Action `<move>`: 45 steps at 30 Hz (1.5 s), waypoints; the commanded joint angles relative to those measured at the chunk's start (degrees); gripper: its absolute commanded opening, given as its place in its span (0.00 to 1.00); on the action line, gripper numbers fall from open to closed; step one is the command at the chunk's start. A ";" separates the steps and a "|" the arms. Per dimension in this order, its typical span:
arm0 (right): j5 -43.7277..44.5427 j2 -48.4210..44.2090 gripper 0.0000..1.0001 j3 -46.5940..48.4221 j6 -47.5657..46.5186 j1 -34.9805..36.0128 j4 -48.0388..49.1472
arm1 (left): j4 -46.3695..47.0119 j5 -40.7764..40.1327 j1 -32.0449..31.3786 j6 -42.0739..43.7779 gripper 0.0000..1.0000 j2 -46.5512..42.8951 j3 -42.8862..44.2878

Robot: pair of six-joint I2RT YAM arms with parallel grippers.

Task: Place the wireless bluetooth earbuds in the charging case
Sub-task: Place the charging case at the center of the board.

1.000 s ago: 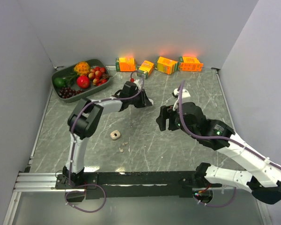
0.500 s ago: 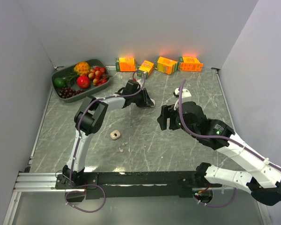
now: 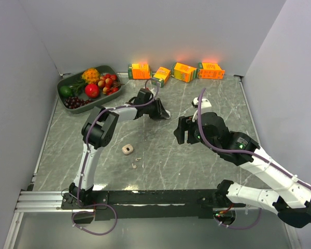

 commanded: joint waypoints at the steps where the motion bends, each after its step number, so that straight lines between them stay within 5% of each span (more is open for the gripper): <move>1: 0.21 -0.93 0.79 -0.04 0.51 -0.71 1.12 | -2.52 0.31 0.24 0.84 0.32 -2.01 -2.95; 21: 0.91 -3.13 0.79 -1.09 1.57 -0.62 0.77 | -5.33 -0.48 0.77 3.83 0.52 -5.09 -5.95; 36: 0.12 -3.57 0.79 -1.71 1.66 -0.62 1.39 | -9.53 -3.38 3.32 6.91 0.52 -15.35 -14.39; 39: -0.14 -3.84 0.79 -2.14 1.31 -0.62 1.65 | -13.40 -6.97 3.67 9.54 0.53 -22.19 -14.04; 43: -1.28 -3.40 0.79 -3.19 0.25 -0.71 2.18 | -23.84 -23.63 2.27 11.48 0.54 -33.72 -15.79; 44: -1.55 -3.48 0.79 -3.55 0.25 -0.63 2.61 | -24.74 -32.13 1.75 10.61 0.61 -36.27 -18.93; 45: -1.81 -3.40 0.79 -3.99 0.25 -0.71 3.14 | -25.28 -37.08 0.87 9.47 0.91 -41.43 -21.13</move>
